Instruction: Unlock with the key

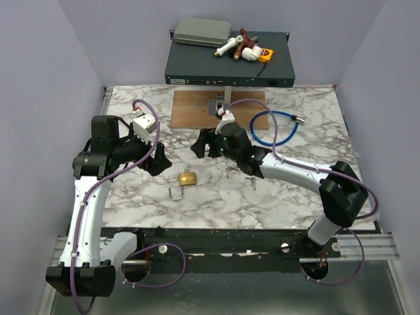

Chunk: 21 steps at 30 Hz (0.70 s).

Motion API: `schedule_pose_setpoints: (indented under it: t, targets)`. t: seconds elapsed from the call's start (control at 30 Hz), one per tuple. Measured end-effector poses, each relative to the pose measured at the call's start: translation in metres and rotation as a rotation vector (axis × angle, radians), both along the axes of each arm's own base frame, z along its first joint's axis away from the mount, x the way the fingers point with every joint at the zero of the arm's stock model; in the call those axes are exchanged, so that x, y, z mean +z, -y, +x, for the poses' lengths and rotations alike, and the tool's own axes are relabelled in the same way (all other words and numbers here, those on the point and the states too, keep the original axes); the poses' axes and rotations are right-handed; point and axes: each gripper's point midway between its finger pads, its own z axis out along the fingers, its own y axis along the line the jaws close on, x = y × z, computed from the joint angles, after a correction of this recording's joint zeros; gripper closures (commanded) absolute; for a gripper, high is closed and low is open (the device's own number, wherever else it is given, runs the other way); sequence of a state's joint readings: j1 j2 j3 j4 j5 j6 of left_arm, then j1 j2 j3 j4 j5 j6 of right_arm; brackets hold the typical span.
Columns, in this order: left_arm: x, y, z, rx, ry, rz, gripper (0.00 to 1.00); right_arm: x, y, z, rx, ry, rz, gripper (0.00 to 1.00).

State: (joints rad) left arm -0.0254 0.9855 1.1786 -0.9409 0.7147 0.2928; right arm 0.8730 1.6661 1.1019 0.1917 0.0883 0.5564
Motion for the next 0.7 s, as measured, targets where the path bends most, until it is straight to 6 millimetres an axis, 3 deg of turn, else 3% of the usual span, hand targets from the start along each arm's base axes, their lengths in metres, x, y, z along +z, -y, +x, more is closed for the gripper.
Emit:
schedule_pose_setpoints:
  t: [0.1, 0.23, 0.3, 0.43, 0.6, 0.7]
  targets:
    - [-0.001, 0.002, -0.003, -0.018, -0.009, -0.002, 0.02, 0.004, 0.030, 0.025, -0.068, 0.024, -0.076, 0.14]
    - [-0.004, 0.003, -0.008, -0.042, -0.028, -0.004, 0.02, -0.021, 0.079, 0.049, -0.162, -0.001, -0.231, 0.15]
    - [-0.005, 0.004, -0.011, -0.058, -0.030, -0.003, 0.01, -0.031, 0.091, 0.051, -0.177, -0.011, -0.286, 0.18]
    - [-0.009, 0.006, -0.017, -0.092, -0.042, 0.000, 0.01, -0.054, 0.101, 0.038, -0.155, -0.044, -0.358, 0.23]
    - [-0.022, 0.008, -0.024, -0.121, -0.072, 0.007, 0.01, -0.104, 0.128, 0.000, -0.127, -0.146, -0.442, 0.26]
    - [-0.031, 0.012, -0.029, -0.146, -0.093, 0.012, 0.01, -0.119, 0.139, -0.017, -0.115, -0.190, -0.456, 0.27]
